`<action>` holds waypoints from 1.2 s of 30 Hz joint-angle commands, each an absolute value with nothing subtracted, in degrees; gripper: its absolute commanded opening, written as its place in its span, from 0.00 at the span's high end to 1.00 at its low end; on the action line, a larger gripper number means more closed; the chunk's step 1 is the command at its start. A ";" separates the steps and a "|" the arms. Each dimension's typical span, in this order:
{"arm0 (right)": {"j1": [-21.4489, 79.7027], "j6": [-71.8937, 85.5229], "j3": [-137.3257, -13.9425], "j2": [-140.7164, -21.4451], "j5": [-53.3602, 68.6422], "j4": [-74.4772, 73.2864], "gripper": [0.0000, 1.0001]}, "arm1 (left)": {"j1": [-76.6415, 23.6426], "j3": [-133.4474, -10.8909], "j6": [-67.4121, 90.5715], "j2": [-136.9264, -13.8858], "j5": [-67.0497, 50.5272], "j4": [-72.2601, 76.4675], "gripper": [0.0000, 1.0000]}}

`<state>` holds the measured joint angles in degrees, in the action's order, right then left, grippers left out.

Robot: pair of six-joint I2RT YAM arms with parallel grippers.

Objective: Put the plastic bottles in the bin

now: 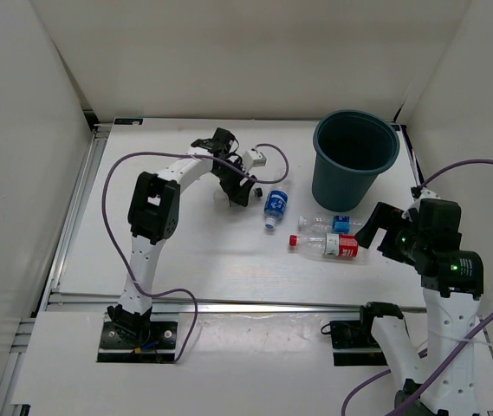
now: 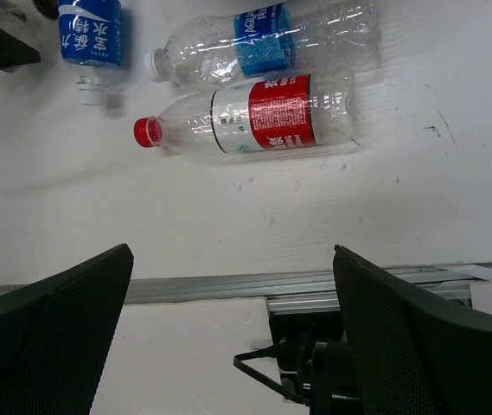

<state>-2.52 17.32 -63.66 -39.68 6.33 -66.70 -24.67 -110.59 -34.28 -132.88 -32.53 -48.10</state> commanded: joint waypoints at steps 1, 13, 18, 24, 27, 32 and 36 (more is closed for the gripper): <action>-2.29 15.56 -66.36 -40.25 5.27 -66.80 0.00 | -24.70 -110.04 -30.77 -133.68 -32.78 -46.05 0.26; -2.29 15.56 -65.84 -41.31 2.99 -66.80 0.00 | -24.70 -119.51 -21.82 -135.70 -29.37 -42.54 0.90; -2.29 16.17 -65.30 -41.84 2.37 -66.80 0.00 | -24.17 -141.72 -14.43 -137.02 -29.96 -35.80 0.90; -2.29 16.79 -64.16 -42.45 2.99 -65.65 0.00 | -26.63 -145.20 -2.56 -132.72 -30.15 -10.32 0.90; -2.29 16.79 -64.16 -42.45 3.52 -65.13 0.00 | -27.25 -141.87 7.79 -130.44 -29.62 6.19 0.90; -2.29 16.79 -64.16 -42.45 3.52 -65.13 0.00 | -30.84 -144.89 24.15 -134.37 -26.46 21.80 0.90; -2.29 16.79 -64.16 -41.93 2.38 -65.65 0.00 | -34.09 -141.51 28.65 -136.14 -24.79 26.89 0.90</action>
<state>-2.52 17.39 -63.94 -42.46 3.14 -67.00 -31.38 -142.85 20.56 -135.17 -26.74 19.27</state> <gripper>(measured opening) 0.998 0.704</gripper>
